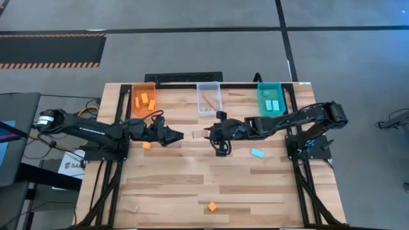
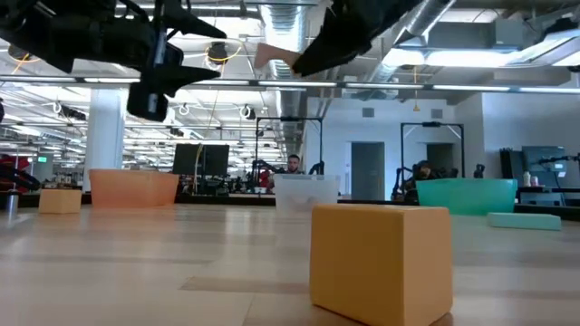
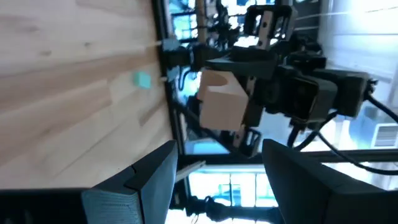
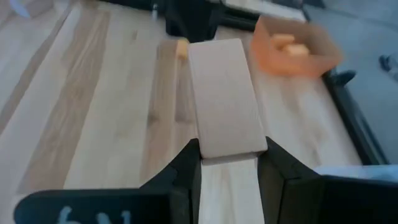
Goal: Sort & place blocks by color
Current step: Put the brown arch block into the transparent bin
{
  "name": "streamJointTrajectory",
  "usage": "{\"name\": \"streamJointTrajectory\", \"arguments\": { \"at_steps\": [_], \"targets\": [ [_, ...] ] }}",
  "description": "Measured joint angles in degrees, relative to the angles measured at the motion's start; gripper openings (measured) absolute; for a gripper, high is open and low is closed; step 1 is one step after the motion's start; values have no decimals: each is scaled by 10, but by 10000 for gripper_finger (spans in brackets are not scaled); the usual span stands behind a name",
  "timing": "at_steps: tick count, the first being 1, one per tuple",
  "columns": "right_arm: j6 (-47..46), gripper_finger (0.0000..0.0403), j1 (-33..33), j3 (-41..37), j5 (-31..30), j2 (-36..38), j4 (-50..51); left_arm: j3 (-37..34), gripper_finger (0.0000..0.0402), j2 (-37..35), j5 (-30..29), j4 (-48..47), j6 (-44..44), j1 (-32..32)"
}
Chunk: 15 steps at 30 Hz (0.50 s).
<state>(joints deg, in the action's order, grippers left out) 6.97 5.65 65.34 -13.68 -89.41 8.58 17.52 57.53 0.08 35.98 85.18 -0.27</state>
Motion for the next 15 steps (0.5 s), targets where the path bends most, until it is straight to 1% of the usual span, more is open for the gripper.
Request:
{"name": "streamJointTrajectory", "arguments": {
  "at_steps": [4, 8, 11, 15],
  "targets": [
    [20, 108, -10, 1, 1, -2, -20, 0, 233, 49, -17, 61, 0, 0],
    [30, 108, -18, 0, 4, -3, -18, 1, 255, 97, -34, 151, -11, 0],
    [41, 108, -21, 0, 9, -3, -17, 2, 275, 136, -42, 215, -40, 0],
    [41, 108, -24, 0, 21, -3, -17, 23, 292, 183, -41, 225, -45, 0]
  ]
}}
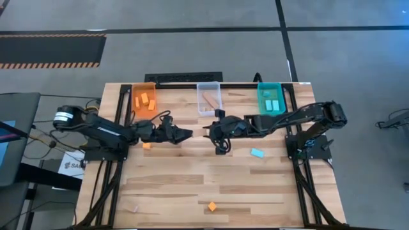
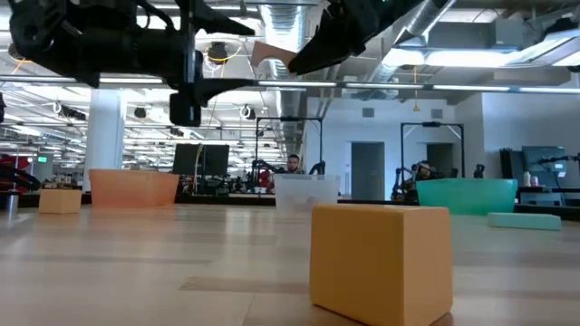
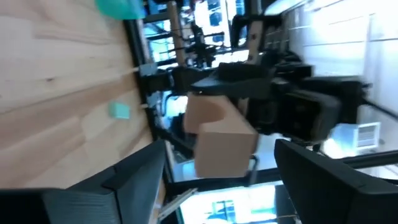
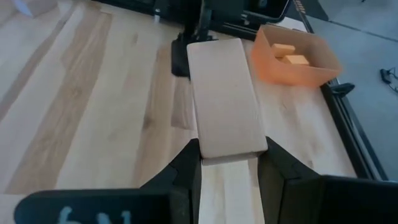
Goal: Sort & place blocks by color
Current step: Put the brown arch block into the transparent bin
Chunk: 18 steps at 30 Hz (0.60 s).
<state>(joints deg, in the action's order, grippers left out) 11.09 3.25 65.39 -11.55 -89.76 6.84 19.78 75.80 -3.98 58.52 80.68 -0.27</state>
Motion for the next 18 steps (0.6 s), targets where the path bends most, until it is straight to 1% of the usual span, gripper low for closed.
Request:
{"name": "streamJointTrajectory", "arguments": {
  "at_steps": [5, 8, 13, 18],
  "targets": [
    [4, 108, -1, 0, 0, 0, 9, 36, 293, 57, 3, 15, -24, 2],
    [1, 108, -1, 0, -1, 0, 31, 53, 286, 79, 17, 25, -33, 7],
    [-1, 108, 0, 0, -3, 0, 62, 70, 263, 89, 20, 0, -36, 10],
    [-1, 108, -1, 0, -3, 0, 67, 79, 233, 88, 18, -37, -37, 10]
  ]
}}
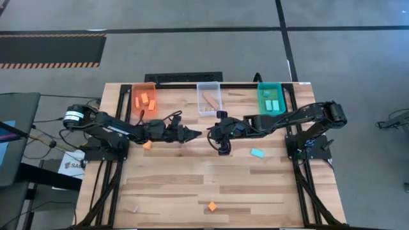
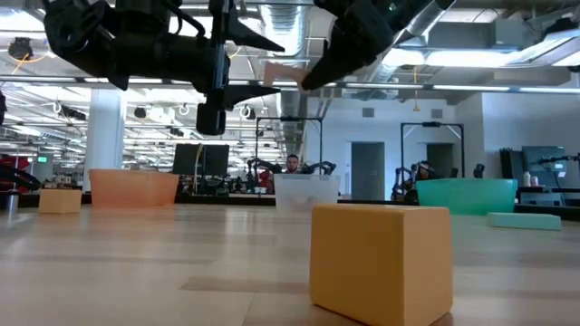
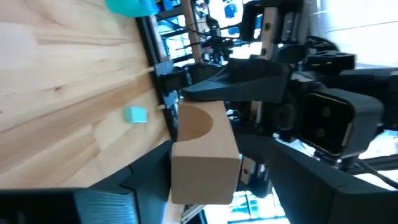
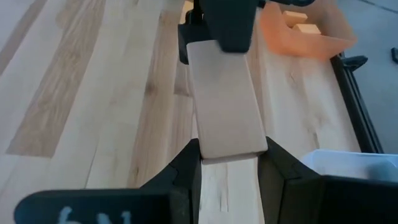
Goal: Sort & place blocks by color
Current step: Put the brown arch block into the transparent bin
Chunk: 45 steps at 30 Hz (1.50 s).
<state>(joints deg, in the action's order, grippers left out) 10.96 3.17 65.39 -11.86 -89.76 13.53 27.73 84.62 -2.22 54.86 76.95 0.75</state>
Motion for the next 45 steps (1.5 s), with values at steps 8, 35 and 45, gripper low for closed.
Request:
{"name": "streamJointTrajectory", "arguments": {
  "at_steps": [8, 35, 45],
  "targets": [
    [-4, 108, -8, 0, 0, 0, 4, 1, 165, 0, 0, -31, 0, 0],
    [-162, 325, -48, 61, -1, 181, 363, 220, 105, 30, -56, -451, -335, 202],
    [-70, 318, -133, 61, -1, 228, 372, 510, 107, 223, -68, -700, -518, 267]
  ]
}}
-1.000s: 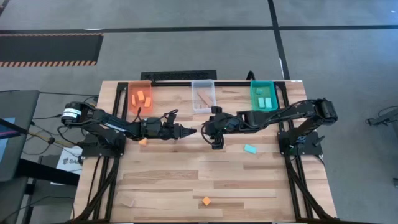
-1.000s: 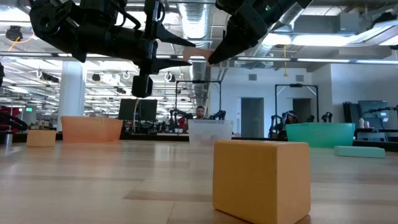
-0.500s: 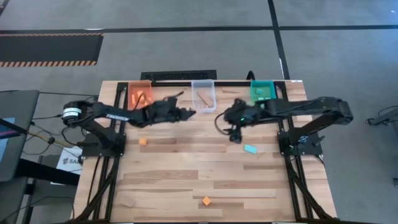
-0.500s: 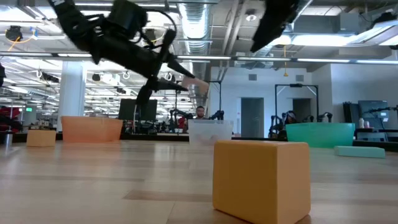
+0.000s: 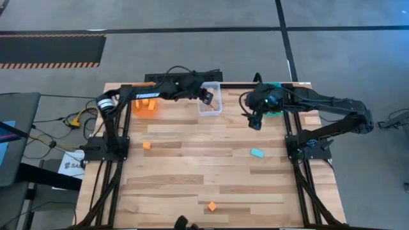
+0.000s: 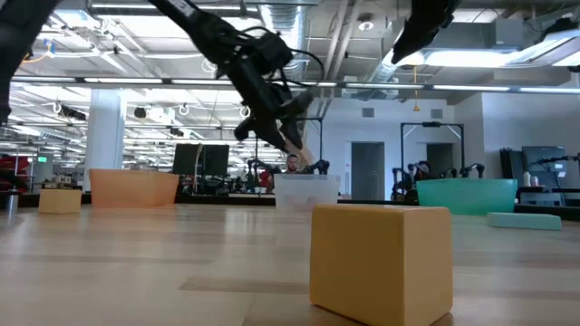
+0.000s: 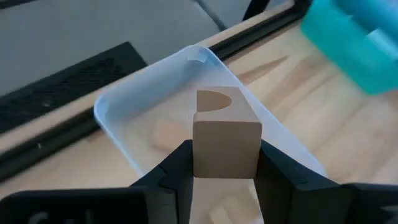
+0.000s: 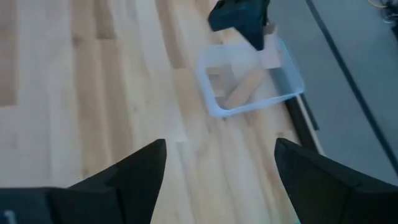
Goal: Sort & place blocks by color
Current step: Put the brown arch block into the transparent bin, then put the orange square block into the orange bin
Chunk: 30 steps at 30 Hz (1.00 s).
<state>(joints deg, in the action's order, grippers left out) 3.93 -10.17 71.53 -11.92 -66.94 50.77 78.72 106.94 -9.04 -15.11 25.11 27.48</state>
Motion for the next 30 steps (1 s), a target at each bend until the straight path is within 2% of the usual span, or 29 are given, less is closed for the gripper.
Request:
{"name": "streamJointTrajectory", "arguments": {
  "at_steps": [4, 9, 13, 17, 20, 22, 24, 26, 30],
  "targets": [
    [36, 317, -23, 0, 0, -1, 7, 74, 128, 51, -4, -40, -47, 2],
    [60, 317, -43, 0, 24, -9, 16, 136, 196, 80, -6, -74, -72, 2],
    [61, 317, -53, 0, 52, -8, 26, 170, 244, 80, -10, -138, -88, 5],
    [60, 317, -53, 0, 63, -9, 31, 235, 264, 72, -6, -296, -102, 7],
    [61, 317, -51, 0, 77, -9, 32, 267, 266, 60, -12, -445, -115, -17],
    [61, 317, -48, 0, 82, -9, 32, 260, 264, 43, -21, -525, -118, -47],
    [59, 317, -46, -2, 90, -9, 30, 233, 261, 17, -54, -570, -113, -85],
    [46, 317, -43, -10, 93, -9, 24, 192, 260, -19, -78, -585, -101, -124],
    [6, 317, -38, -27, 96, -9, 22, 87, 259, -107, -47, -577, -38, -195]
  ]
}}
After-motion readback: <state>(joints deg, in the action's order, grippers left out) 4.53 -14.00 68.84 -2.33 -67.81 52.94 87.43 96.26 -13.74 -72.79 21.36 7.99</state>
